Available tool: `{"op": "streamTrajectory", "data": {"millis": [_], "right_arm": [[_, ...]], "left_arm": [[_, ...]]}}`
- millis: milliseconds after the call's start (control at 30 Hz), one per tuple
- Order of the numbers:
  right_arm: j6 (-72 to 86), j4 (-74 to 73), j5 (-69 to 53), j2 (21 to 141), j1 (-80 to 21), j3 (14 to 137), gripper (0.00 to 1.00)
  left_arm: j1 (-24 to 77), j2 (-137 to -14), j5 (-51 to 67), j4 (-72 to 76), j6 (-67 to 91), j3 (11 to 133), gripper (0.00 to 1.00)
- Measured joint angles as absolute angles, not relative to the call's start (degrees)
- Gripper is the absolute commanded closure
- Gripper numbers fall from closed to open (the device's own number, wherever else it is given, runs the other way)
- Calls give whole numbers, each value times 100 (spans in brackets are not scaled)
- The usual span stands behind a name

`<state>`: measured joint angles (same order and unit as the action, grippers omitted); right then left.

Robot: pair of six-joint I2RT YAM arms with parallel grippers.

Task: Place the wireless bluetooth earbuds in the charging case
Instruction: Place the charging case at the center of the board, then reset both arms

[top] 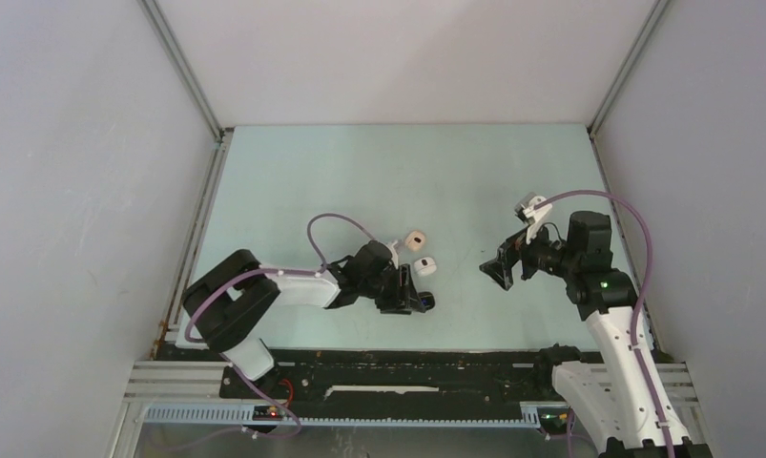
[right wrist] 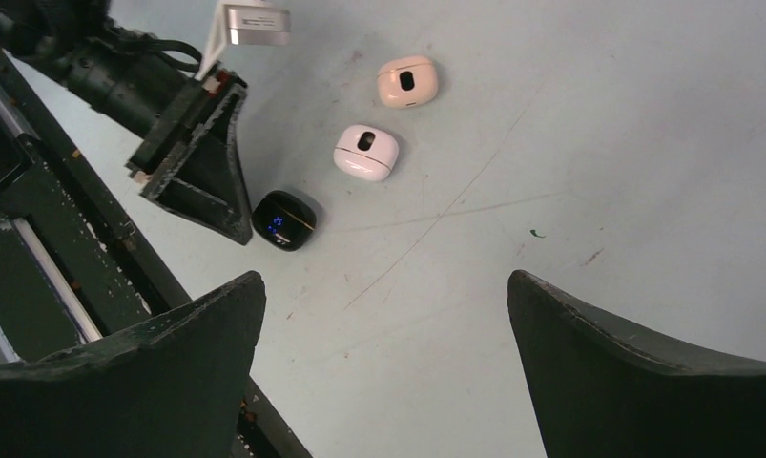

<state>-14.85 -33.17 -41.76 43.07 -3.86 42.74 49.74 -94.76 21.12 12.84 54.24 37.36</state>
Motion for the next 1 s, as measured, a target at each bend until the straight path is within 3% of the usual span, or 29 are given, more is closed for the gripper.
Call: {"op": "streamTrajectory", "data": {"millis": [167,467,700,900,933,967,1000], "right_arm": [[-1376,-3262,-3975,4480,-373,4274,0],[-897,-3079,-3603,4735,-458,4274,0],[-548,-2856,-3013,4733,-548,4274,0],[-296,-2606,-2596,4654,-550,4244,0],[-281,-2547,-2539,4637,-552,4224,0],[-276,-2508,-2504,4635,-556,4215,0],[-276,-2469,-2471,4639,-572,4204,0]], "left_arm": [[4967,-8882,1455,-360,4727,4034,44],[4473,-8187,-185,-3135,2917,5961,42],[3426,-7612,-880,-3651,2014,6657,40],[3197,-6528,-1461,-3022,1509,5883,33],[3199,-6340,-1516,-2884,1450,5690,29],[3201,-6136,-1581,-2746,1391,5481,19],[3201,-5953,-1638,-2637,1337,5293,3]]}}
